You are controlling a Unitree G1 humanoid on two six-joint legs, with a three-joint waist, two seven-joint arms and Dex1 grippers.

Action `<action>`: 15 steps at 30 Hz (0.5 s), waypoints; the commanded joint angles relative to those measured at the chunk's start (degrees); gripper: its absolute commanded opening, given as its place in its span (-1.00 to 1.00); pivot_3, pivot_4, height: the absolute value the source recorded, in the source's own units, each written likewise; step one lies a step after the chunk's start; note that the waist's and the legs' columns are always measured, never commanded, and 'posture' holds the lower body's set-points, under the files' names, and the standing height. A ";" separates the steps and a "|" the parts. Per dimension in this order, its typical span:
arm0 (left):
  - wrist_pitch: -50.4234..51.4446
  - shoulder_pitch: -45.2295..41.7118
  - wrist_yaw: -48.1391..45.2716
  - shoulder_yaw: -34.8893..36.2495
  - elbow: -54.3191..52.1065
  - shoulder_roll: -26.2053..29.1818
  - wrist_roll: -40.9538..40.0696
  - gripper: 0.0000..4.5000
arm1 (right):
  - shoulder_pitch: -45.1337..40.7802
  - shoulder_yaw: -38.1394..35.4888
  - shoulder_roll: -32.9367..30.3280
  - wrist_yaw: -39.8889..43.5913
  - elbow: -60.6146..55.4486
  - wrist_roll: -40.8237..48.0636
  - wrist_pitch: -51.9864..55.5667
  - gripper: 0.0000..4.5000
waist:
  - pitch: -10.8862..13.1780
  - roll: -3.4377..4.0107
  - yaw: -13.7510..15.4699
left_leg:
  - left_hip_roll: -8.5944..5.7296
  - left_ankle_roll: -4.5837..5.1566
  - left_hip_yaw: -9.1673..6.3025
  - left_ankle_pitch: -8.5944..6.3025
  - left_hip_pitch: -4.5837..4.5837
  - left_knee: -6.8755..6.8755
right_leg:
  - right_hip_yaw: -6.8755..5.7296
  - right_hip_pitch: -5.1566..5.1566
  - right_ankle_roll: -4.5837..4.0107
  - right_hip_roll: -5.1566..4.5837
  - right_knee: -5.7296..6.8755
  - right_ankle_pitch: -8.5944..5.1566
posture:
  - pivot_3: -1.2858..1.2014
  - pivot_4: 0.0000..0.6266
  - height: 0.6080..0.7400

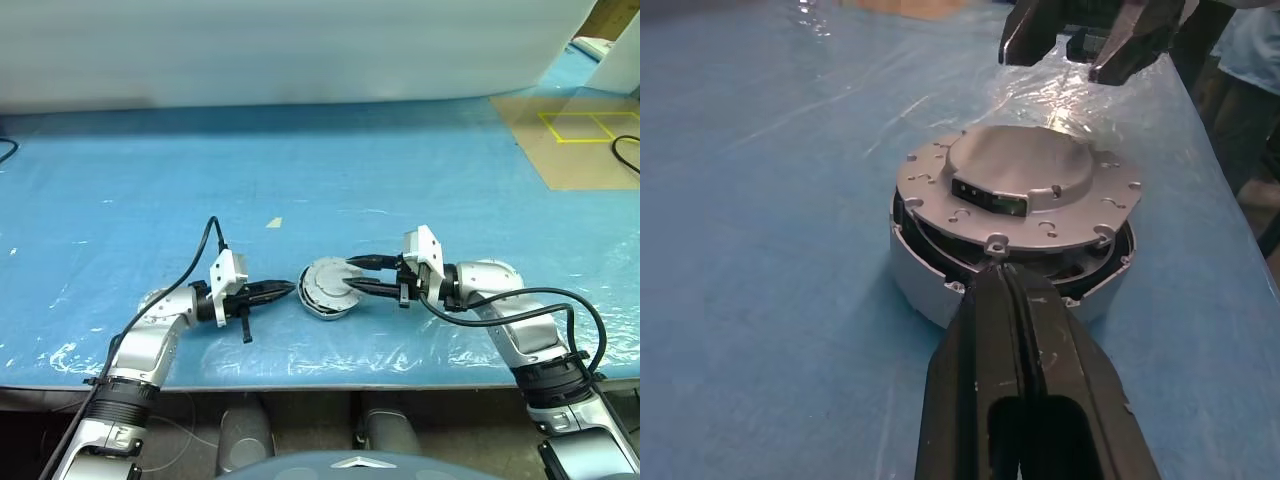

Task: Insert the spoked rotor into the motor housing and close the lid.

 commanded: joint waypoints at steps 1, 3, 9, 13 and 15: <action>-0.40 0.39 1.25 0.66 -3.13 -0.41 -1.70 -1.00 | -2.00 0.36 0.80 0.23 0.43 -0.10 -1.06 0.46 | 0.00 0.00 -0.02 | 0.00 0.00 0.00 0.00 0.00 0.00 | 0.00 0.00 0.00 0.00 0.01 0.00 | 0.03 -0.52 1.00; -0.31 0.02 1.80 0.71 -3.42 -0.65 -2.06 -1.00 | -2.79 0.63 1.51 -0.61 1.79 -1.63 -2.36 0.75 | 0.00 0.00 -0.05 | 0.01 0.00 0.00 0.00 0.01 0.00 | 0.01 -0.01 0.00 0.02 0.02 0.00 | 0.03 -0.52 1.00; -0.54 -0.68 2.20 0.49 -2.91 -0.52 -2.14 -1.00 | -3.14 2.88 1.50 -0.75 2.90 -3.88 -1.22 0.99 | 0.00 0.00 -0.07 | 0.02 -0.01 0.01 0.01 -0.01 0.02 | 0.01 -0.01 0.00 0.04 0.03 0.00 | 0.03 -0.52 1.00; -0.16 -1.04 2.38 0.30 -3.11 -0.67 -2.42 -1.00 | -3.16 4.16 2.20 -2.38 2.55 -5.34 0.17 0.99 | 0.00 0.00 -0.07 | 0.02 -0.01 0.01 0.01 0.01 0.02 | 0.01 -0.01 0.00 0.04 0.04 0.00 | 0.03 -0.52 1.00; -0.22 -1.01 2.42 0.06 -3.06 -0.69 -2.40 -1.00 | -3.26 4.69 2.46 -2.65 2.18 -5.49 1.42 0.99 | 0.00 0.00 -0.07 | 0.02 -0.01 0.01 0.01 0.01 0.04 | 0.02 -0.01 0.00 0.04 0.05 0.00 | 0.03 -0.52 1.00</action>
